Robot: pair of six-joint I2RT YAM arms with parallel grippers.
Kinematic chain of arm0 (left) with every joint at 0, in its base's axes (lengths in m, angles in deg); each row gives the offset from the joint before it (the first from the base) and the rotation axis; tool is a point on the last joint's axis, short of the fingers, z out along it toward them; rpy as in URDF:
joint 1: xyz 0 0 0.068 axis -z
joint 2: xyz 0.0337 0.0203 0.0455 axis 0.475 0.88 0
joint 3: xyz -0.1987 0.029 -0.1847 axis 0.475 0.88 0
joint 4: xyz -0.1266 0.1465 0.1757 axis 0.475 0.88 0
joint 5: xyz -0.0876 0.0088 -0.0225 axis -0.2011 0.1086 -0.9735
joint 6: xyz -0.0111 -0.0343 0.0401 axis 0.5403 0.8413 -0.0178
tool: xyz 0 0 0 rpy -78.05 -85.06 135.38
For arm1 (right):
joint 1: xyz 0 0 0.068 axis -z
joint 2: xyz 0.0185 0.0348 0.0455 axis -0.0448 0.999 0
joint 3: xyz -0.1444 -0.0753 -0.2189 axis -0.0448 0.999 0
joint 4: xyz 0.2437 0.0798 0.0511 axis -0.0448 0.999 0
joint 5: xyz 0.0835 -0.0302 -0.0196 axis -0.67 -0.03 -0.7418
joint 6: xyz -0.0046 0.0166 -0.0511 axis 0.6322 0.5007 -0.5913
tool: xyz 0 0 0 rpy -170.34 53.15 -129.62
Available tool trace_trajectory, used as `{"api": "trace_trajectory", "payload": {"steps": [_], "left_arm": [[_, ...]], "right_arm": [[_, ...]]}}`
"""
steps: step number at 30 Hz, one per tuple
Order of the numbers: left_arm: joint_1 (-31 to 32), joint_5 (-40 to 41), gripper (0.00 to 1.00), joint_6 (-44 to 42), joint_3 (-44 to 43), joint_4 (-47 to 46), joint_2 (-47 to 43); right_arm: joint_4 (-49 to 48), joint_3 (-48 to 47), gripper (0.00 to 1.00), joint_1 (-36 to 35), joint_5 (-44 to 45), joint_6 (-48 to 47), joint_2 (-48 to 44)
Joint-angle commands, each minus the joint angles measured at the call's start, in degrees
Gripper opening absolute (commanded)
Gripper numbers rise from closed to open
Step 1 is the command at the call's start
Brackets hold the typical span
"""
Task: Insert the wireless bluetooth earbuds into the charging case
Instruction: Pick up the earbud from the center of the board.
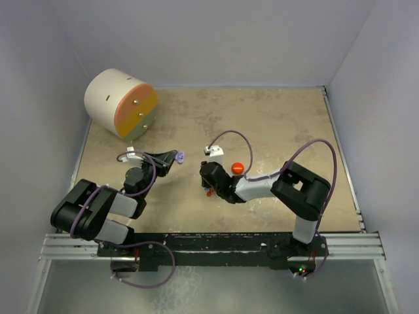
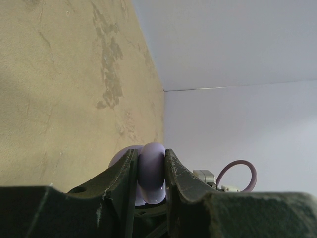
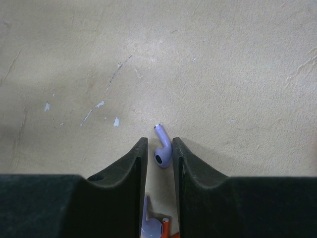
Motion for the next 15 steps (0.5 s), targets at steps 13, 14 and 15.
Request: {"api": "trace_trajectory", "payload": {"steps": [13, 14, 15], "left_arm": [[-0.5, -0.6, 0.00, 0.4, 0.7, -4.6, 0.2], [-0.4, -0.6, 0.00, 0.5, 0.6, -4.6, 0.1], [-0.4, -0.6, 0.00, 0.5, 0.7, -4.6, 0.1]], "right_arm": [[10.2, 3.3, 0.29, -2.8, 0.2, 4.3, 4.8], [10.4, 3.1, 0.29, -3.0, 0.4, 4.5, 5.1], [10.9, 2.9, 0.28, -3.3, 0.6, 4.7, 5.3]]}}
